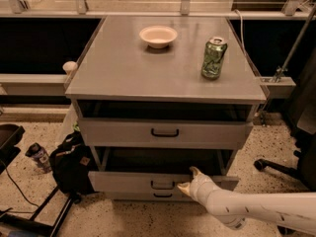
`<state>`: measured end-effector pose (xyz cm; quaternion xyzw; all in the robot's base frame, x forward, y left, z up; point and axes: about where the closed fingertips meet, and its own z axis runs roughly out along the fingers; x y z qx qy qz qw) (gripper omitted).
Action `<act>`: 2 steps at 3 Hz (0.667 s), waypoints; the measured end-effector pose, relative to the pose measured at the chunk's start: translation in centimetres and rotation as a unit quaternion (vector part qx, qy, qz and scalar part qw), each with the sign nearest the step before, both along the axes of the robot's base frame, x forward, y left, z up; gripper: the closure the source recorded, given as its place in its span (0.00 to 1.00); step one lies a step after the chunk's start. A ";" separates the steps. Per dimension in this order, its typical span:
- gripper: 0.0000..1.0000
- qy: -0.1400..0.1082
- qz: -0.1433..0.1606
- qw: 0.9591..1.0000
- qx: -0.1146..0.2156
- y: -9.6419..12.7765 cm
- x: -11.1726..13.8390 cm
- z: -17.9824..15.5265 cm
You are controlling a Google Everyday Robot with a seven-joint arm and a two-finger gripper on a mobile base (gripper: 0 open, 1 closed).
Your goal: Open middle drawer
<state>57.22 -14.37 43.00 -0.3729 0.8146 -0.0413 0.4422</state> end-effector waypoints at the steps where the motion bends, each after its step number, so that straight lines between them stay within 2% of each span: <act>1: 1.00 -0.009 -0.009 1.000 0.004 -0.6 -1.9 -0.8; 2: 1.00 -0.009 -0.009 1.000 0.005 -0.6 -2.0 0.0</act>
Offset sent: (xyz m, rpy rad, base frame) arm -0.2678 -0.0873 -0.1110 0.1074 -0.2092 -0.2223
